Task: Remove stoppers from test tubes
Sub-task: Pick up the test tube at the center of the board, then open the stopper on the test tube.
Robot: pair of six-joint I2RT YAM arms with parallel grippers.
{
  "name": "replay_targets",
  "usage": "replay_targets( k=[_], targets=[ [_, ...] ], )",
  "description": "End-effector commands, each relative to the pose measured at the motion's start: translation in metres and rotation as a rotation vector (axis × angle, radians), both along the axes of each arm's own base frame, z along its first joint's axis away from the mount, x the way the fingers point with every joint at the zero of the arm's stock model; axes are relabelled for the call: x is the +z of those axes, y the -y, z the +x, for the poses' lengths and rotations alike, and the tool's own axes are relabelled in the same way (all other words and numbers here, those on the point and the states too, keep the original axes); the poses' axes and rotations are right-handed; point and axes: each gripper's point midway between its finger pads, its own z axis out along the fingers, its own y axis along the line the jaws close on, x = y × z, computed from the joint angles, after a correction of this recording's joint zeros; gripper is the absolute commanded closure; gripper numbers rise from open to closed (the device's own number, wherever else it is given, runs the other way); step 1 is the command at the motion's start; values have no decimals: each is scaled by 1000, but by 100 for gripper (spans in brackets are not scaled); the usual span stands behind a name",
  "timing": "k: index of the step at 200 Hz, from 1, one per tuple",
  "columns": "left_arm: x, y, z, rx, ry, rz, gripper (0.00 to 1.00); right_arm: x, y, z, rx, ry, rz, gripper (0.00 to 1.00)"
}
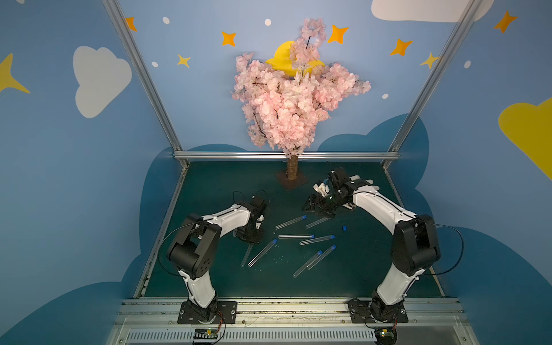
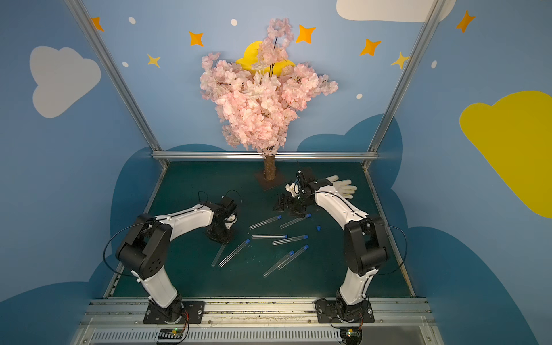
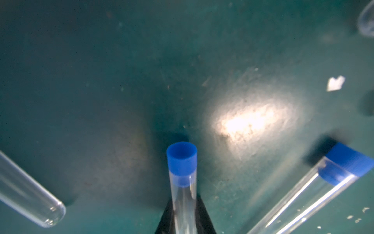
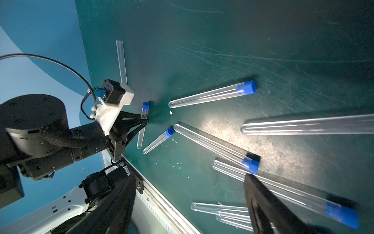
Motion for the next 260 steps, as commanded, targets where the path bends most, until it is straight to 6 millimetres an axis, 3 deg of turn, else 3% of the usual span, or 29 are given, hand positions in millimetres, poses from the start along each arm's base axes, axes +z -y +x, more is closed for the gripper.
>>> replay_targets(
  k=[1,25,53,99,126,205,260],
  targets=[
    [6,5,5,-27,25,-20,83,3,-7,2,4,-12,27,16],
    [16,9,12,-31,50,-37,86,0,-5,0,10,-28,13,16],
    [44,21,27,-47,128,-103,87,0,-10,-4,34,-56,39,17],
    [92,63,35,-130,218,-355,86,0,-22,-6,61,-73,95,19],
    [111,84,32,-164,210,-470,86,8,-40,-9,109,-66,146,19],
    [123,112,26,-232,186,-544,85,17,-81,-12,181,-39,227,30],
    [126,124,25,-254,178,-562,85,20,-95,-15,218,-38,249,40]
  ],
)
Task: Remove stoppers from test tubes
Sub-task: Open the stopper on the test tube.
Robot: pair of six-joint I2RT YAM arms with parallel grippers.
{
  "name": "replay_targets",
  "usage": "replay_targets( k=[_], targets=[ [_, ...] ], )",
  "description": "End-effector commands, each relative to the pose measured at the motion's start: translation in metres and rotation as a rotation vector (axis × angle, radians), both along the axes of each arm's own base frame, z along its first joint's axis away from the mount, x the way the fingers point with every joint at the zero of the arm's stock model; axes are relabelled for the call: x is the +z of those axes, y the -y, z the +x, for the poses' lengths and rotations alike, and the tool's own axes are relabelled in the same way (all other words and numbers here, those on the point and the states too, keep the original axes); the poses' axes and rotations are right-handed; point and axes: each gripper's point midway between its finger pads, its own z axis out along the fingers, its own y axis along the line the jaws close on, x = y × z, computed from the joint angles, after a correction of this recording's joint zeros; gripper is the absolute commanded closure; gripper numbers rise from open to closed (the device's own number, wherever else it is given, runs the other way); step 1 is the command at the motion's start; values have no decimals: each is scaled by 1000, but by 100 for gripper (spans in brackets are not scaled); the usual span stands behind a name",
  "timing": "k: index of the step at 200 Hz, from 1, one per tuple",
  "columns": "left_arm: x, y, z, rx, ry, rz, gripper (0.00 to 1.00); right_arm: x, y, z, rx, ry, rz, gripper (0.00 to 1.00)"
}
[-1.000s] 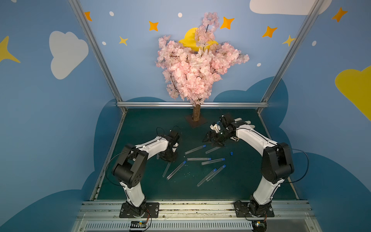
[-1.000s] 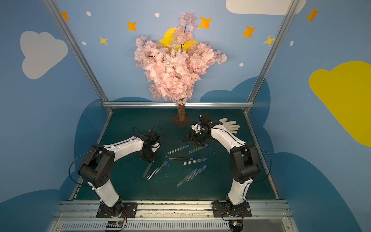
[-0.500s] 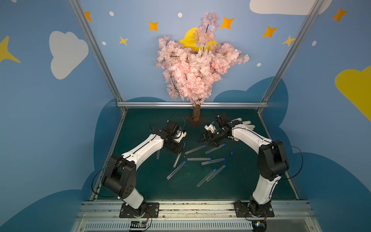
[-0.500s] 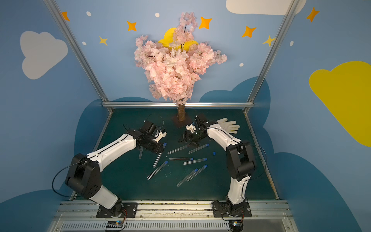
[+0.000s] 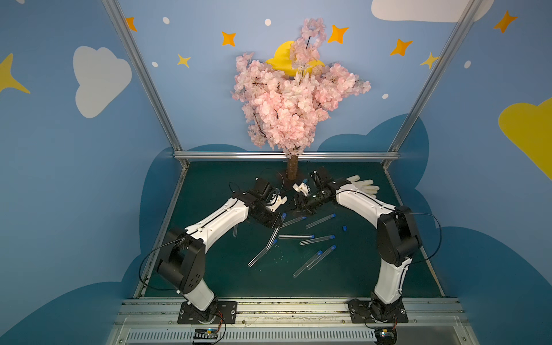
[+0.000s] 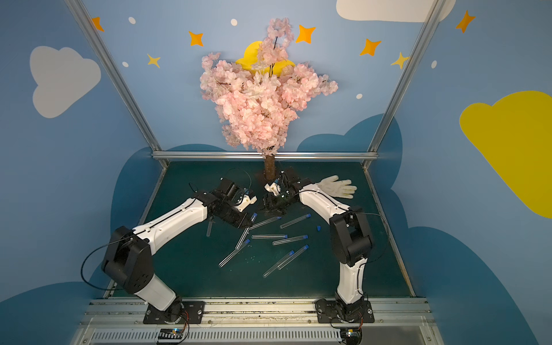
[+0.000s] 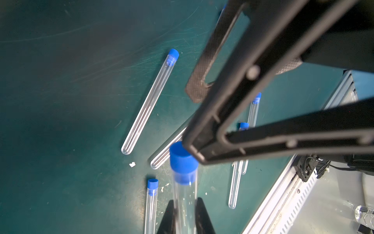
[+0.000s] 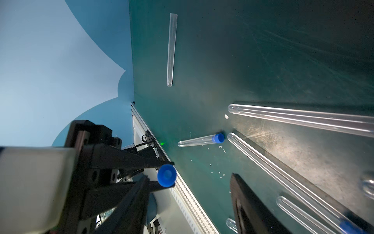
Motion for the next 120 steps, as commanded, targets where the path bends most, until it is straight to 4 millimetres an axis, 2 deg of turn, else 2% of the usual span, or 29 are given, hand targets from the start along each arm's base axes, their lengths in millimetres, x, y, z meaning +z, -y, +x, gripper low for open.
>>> replay_targets(
  k=[1,68,120],
  targets=[
    [6,9,0,-28,-1,-26,85,5,-11,0,30,9,33,41],
    [10,14,1,-36,3,-35,85,-3,-13,-8,50,-11,12,55],
    [9,13,-1,-36,1,-34,86,-2,-15,-7,52,-6,16,67]
  ],
)
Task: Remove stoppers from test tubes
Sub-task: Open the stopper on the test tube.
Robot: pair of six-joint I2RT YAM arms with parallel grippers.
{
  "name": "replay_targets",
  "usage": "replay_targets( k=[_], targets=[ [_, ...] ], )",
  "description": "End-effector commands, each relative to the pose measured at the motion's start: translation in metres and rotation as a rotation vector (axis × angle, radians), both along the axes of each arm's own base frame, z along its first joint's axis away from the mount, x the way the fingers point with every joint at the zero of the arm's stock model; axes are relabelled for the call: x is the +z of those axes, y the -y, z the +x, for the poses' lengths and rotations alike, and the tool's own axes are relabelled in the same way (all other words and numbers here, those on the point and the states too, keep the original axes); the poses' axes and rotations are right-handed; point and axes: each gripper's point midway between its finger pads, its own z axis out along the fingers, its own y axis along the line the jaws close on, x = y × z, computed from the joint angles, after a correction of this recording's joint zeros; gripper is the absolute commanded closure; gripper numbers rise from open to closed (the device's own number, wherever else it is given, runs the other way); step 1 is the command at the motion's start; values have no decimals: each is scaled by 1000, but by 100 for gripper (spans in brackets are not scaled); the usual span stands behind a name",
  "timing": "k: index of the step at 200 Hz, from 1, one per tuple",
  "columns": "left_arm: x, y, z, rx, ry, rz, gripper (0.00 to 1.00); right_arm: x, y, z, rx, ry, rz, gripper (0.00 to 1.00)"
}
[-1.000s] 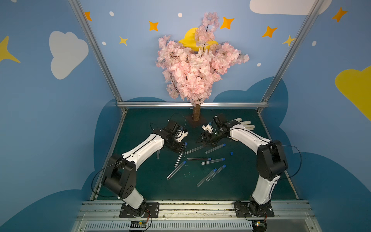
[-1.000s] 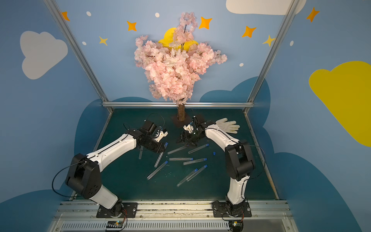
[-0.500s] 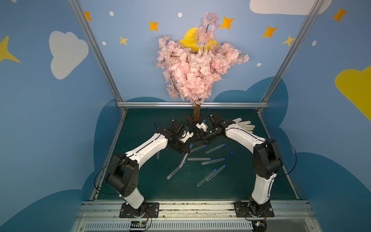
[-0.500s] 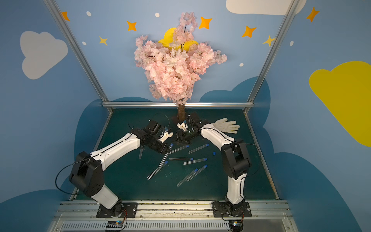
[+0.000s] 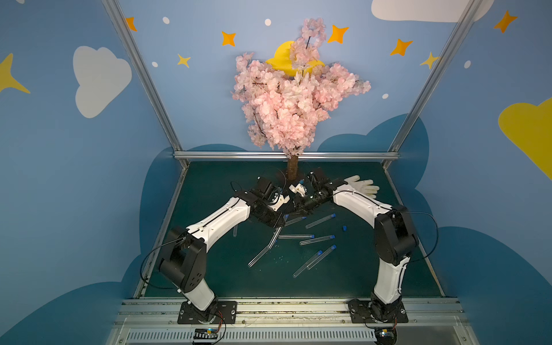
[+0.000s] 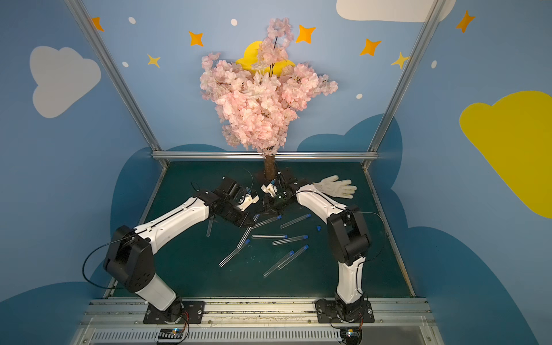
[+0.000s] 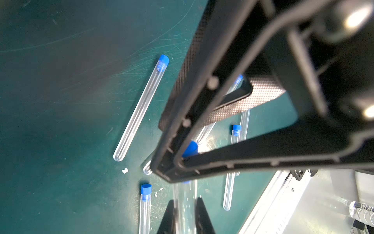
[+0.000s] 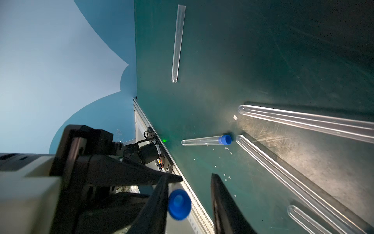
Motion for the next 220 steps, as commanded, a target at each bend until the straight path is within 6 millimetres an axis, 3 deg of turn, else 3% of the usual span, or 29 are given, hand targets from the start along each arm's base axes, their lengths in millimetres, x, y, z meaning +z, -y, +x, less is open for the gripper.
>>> replay_targets(
  k=[1,72,134,220],
  targets=[
    [3,4,-1,-15,-2,-13,86,0,-4,-1,15,-1,0,67],
    [2,4,2,-7,0,-11,86,1,-6,-7,31,-9,2,71],
    [-1,3,3,-4,0,-1,86,2,-4,-9,32,-4,4,84],
    [-5,0,5,14,5,17,86,7,-4,-7,28,-2,30,93]
  ],
)
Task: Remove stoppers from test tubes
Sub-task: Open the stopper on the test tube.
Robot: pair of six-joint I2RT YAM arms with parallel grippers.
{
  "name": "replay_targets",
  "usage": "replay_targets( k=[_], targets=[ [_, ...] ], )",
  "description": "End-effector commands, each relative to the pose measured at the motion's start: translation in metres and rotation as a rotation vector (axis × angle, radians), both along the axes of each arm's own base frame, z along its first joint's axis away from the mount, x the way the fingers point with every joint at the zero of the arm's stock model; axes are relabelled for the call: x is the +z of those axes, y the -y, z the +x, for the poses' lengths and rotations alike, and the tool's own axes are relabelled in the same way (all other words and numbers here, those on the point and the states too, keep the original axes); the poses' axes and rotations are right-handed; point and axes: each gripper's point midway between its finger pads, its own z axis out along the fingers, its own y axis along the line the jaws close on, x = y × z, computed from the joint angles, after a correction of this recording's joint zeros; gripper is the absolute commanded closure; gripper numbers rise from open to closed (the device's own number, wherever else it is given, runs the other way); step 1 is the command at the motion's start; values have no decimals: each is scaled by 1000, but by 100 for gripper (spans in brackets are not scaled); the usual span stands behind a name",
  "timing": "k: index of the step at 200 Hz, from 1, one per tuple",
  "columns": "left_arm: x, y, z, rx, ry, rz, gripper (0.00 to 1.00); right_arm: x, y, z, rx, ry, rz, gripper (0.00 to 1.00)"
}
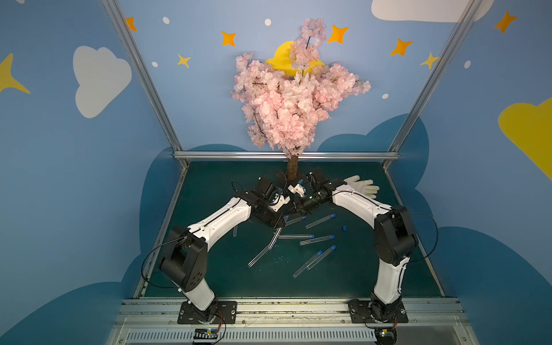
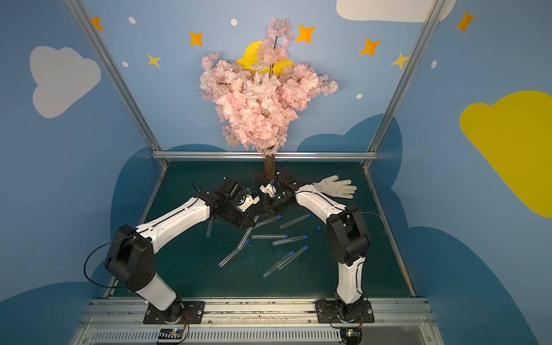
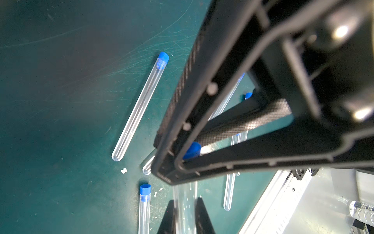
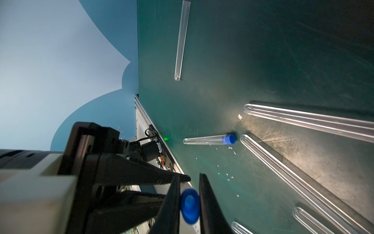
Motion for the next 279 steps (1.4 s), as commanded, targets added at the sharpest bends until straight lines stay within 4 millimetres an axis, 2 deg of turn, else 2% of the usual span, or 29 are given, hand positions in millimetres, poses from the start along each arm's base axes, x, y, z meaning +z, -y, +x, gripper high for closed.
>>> replay_targets(
  k=[1,41,76,142,279],
  targets=[
    [-2,-1,5,13,12,11,86,5,0,-3,9,-6,21,93],
    [-10,-5,3,17,4,26,86,16,2,4,-5,9,61,97],
    [-15,-8,0,18,0,42,86,18,6,8,-17,13,61,100],
    [-24,-15,-5,10,-10,78,86,18,15,12,-15,40,2,100],
    [-33,-22,-7,4,-12,116,87,28,20,23,-60,39,50,100]
  ],
)
